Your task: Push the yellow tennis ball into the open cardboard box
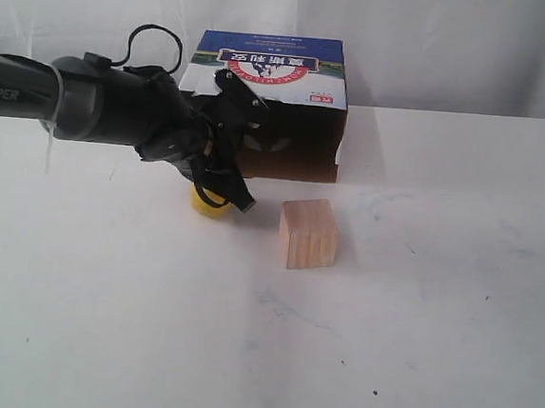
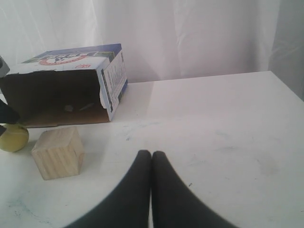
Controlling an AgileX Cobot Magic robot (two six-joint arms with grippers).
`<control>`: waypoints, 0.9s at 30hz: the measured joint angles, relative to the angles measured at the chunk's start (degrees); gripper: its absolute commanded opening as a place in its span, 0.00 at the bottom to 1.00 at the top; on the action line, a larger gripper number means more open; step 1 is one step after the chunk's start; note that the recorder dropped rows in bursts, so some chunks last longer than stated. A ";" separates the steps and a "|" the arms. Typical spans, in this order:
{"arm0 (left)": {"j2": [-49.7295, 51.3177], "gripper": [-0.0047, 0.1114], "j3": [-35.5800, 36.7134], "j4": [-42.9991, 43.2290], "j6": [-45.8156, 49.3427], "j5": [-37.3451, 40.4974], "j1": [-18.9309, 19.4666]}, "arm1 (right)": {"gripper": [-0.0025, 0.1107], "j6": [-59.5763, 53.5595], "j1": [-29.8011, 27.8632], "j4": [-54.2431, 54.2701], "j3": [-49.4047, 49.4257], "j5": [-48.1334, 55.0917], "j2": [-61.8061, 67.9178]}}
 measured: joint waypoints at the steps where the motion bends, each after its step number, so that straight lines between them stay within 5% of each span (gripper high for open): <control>1: -0.48 0.04 0.00 0.69 -0.27 1.20 -0.14 | 0.02 0.00 0.00 0.00 0.00 0.00 0.00; 7: -8.60 0.04 1.60 5.65 -1.54 10.80 -0.36 | 0.02 0.00 0.00 0.00 0.00 0.00 0.00; 11: -15.75 0.04 11.38 5.80 -1.41 15.52 -0.36 | 0.02 0.00 0.00 0.00 0.00 0.00 0.00; 16: -13.68 0.04 19.42 5.41 -1.82 6.72 1.48 | 0.02 0.00 0.00 0.00 0.00 0.00 0.00; 18: -7.37 0.04 16.45 7.07 -4.65 -0.19 3.35 | 0.02 0.00 0.00 0.00 0.00 0.00 0.00; 23: -5.26 0.04 -3.05 14.85 -10.43 0.78 3.16 | 0.02 0.00 0.00 0.00 0.00 0.00 0.00; 27: -12.04 0.04 -3.27 18.00 -14.82 4.38 2.27 | 0.02 0.00 0.00 0.00 0.00 0.00 0.00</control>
